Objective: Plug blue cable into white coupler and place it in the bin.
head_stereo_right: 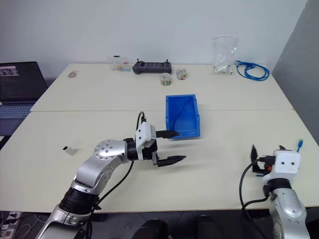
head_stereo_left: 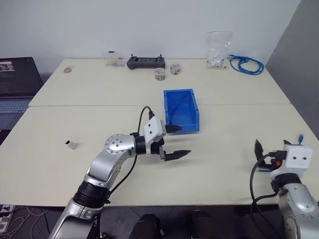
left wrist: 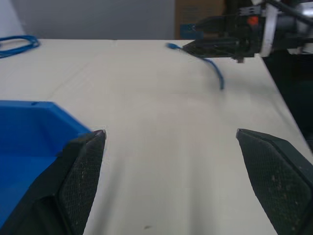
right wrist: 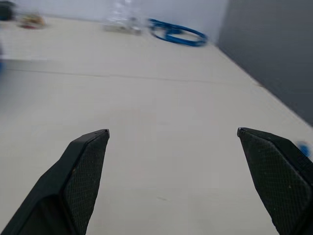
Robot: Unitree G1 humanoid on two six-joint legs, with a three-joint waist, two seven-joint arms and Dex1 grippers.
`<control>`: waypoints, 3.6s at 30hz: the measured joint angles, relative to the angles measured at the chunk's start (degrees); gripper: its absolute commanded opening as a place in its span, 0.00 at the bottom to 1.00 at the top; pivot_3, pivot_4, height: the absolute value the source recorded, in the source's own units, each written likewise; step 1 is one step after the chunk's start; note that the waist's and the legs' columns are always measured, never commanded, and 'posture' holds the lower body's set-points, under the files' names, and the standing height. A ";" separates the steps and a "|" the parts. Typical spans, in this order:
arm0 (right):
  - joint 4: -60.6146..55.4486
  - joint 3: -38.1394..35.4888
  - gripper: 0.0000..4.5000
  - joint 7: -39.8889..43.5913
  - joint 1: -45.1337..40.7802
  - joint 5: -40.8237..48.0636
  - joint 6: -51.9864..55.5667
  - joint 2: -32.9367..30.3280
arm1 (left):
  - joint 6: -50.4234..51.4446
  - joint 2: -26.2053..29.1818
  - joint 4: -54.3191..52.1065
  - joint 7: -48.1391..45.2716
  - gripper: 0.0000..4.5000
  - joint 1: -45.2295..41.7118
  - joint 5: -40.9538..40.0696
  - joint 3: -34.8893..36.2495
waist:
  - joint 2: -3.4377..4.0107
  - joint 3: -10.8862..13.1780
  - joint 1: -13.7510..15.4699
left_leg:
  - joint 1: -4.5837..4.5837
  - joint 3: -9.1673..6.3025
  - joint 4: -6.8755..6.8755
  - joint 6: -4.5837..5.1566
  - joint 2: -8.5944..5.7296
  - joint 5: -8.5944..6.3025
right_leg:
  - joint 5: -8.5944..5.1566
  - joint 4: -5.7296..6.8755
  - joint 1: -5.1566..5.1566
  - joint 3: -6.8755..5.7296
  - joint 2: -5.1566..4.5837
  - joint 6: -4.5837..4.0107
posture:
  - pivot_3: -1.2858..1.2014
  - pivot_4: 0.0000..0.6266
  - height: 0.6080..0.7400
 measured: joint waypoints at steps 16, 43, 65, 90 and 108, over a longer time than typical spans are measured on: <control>32.08 -10.43 0.88 -2.60 -22.60 2.74 16.07 -11.80 | -1.87 -7.64 10.71 -7.62 1.00 -13.88 7.25 -10.21 | 0.06 -0.04 -1.20 | 0.16 0.55 0.07 0.37 -0.09 -0.04 | -0.01 0.38 -0.02 0.19 0.08 0.03 | 0.52 0.24 1.00; 30.40 -8.28 0.01 12.31 -26.21 11.30 18.87 -19.91 | -1.92 -5.35 8.38 -7.97 1.00 -11.35 5.65 -7.36 | 0.17 -0.01 -1.31 | 0.17 0.65 0.03 0.40 -0.11 -0.02 | -0.05 0.42 -0.07 0.26 0.10 0.11 | 0.52 0.24 1.00; 28.63 47.32 0.01 60.86 -46.79 -2.04 -10.85 -19.42 | 2.81 24.73 -10.74 -1.29 1.00 29.35 3.58 19.77 | -0.19 0.21 -0.39 | -0.06 -0.12 -0.01 0.36 0.05 -0.03 | 0.03 -0.16 -0.05 -0.15 -0.09 -0.09 | 0.52 0.24 1.00; 47.65 49.96 0.73 69.01 -54.21 -7.83 -14.00 -8.47 | -9.30 22.50 -0.75 -2.25 1.00 23.01 7.56 14.60 | -0.13 0.24 -0.93 | -0.05 -0.14 -0.04 0.33 0.04 -0.04 | 0.12 -0.07 -0.10 -0.15 -0.07 -0.20 | 0.52 0.24 1.00; 7.53 35.20 0.82 60.93 -33.54 9.01 14.95 -20.65 | -16.88 17.33 4.23 1.23 0.77 15.44 16.81 6.17 | -0.03 0.03 0.04 | -0.03 -0.17 -0.02 0.34 -0.05 -0.05 | 0.13 -0.16 0.03 -0.17 -0.16 -0.12 | 0.52 0.24 1.00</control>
